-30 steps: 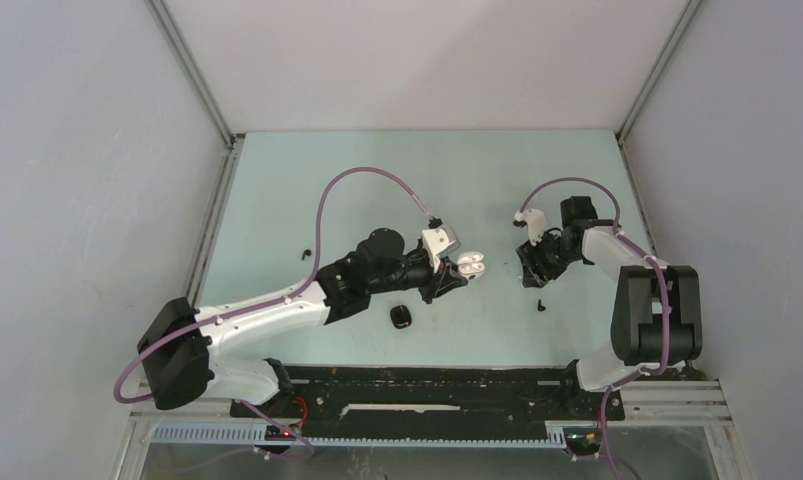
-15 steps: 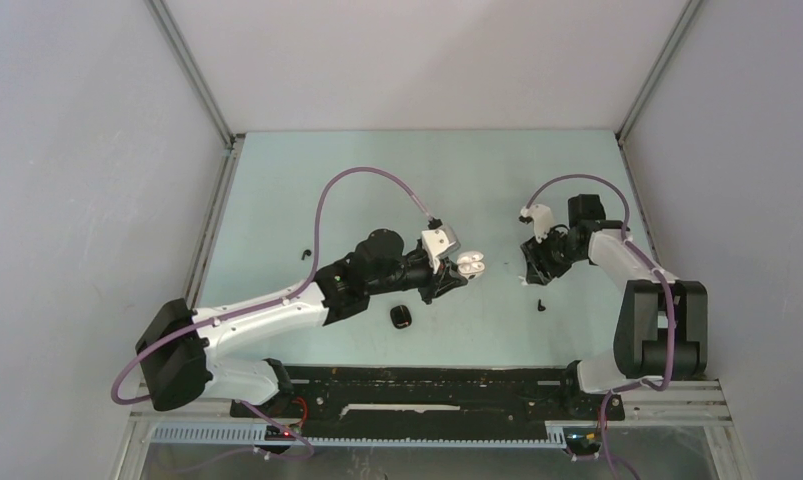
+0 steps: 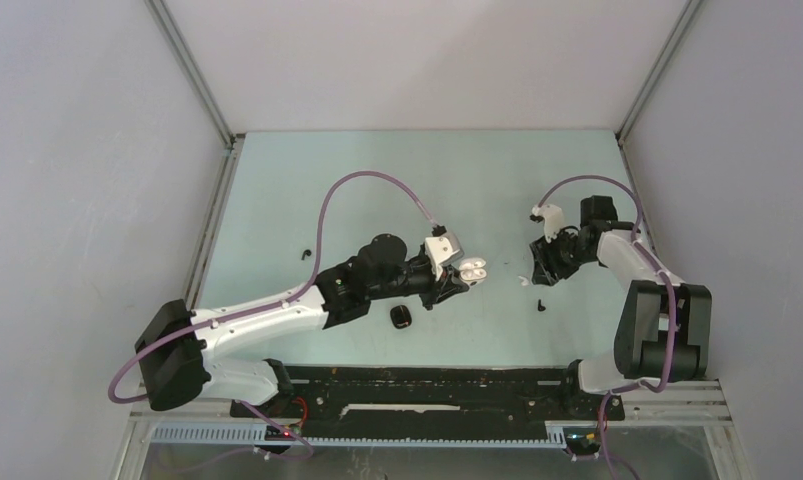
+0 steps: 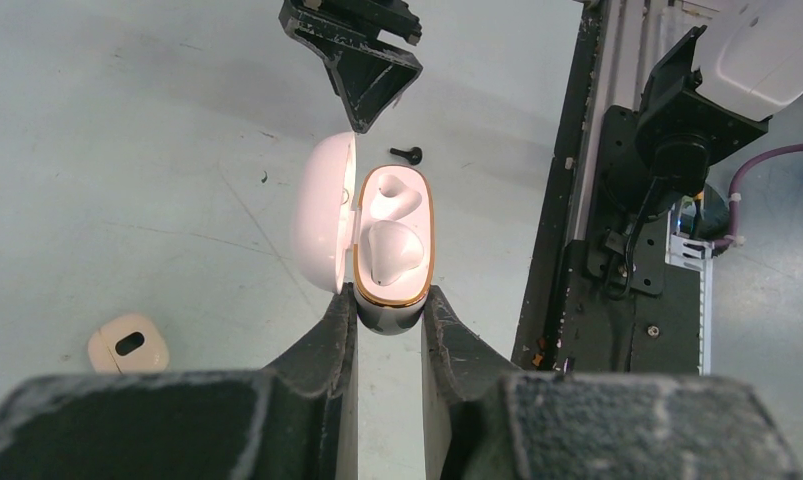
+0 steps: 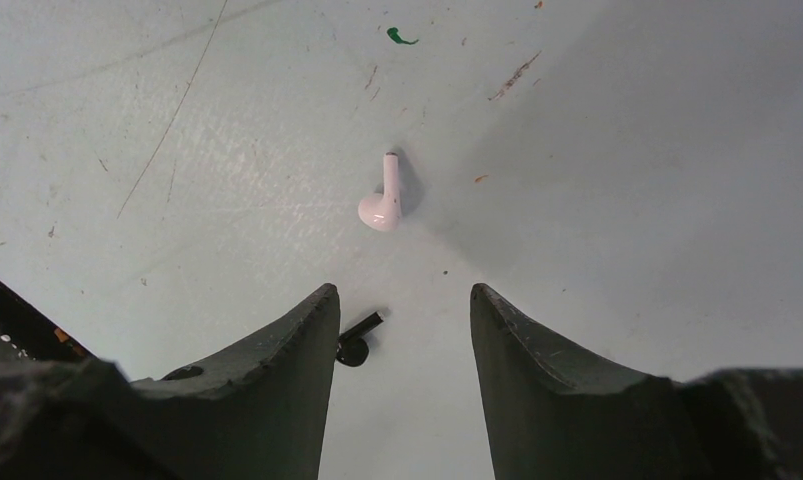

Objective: Insert the wireless bluetooth earbuds into the charging case
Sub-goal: Pick up the earbud from the center of the board.

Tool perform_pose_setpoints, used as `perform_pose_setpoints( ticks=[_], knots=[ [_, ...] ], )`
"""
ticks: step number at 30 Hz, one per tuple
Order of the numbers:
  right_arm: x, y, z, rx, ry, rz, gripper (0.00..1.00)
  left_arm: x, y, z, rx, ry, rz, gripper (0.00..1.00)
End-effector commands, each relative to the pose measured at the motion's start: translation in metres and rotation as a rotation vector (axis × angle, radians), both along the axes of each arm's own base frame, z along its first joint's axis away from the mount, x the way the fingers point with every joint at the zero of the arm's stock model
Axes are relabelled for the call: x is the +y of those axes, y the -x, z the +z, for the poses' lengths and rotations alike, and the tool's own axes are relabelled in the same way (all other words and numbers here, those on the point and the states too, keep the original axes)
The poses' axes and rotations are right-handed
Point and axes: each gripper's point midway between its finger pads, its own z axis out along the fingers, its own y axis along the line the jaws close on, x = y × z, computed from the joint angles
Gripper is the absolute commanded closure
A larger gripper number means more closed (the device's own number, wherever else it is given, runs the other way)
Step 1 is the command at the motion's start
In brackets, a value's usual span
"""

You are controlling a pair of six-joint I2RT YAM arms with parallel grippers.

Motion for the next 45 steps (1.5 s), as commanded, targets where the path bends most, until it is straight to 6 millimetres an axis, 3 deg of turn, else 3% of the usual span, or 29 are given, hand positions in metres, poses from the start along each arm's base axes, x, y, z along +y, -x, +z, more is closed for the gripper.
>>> perform_pose_setpoints(
  ticks=[1, 12, 21, 33, 45],
  knots=[
    [0.002, -0.005, 0.003, -0.022, -0.015, 0.027, 0.46, -0.005, -0.002, 0.038, -0.069, 0.068, -0.002, 0.99],
    [0.014, -0.008, -0.016, -0.002, 0.067, 0.095, 0.46, -0.005, -0.004, 0.035, -0.086, 0.05, 0.0, 0.99],
    [0.02, -0.016, -0.028, 0.018, 0.133, 0.094, 0.55, -0.005, -0.004, 0.034, -0.088, 0.047, -0.004, 0.99],
    [0.029, -0.015, -0.038, 0.044, 0.146, 0.12, 0.57, -0.006, -0.004, 0.033, -0.084, 0.043, -0.007, 0.99],
    [0.028, -0.016, -0.043, 0.06, 0.218, 0.114, 0.71, -0.004, -0.003, 0.037, -0.096, 0.047, -0.006, 0.99]
  ],
)
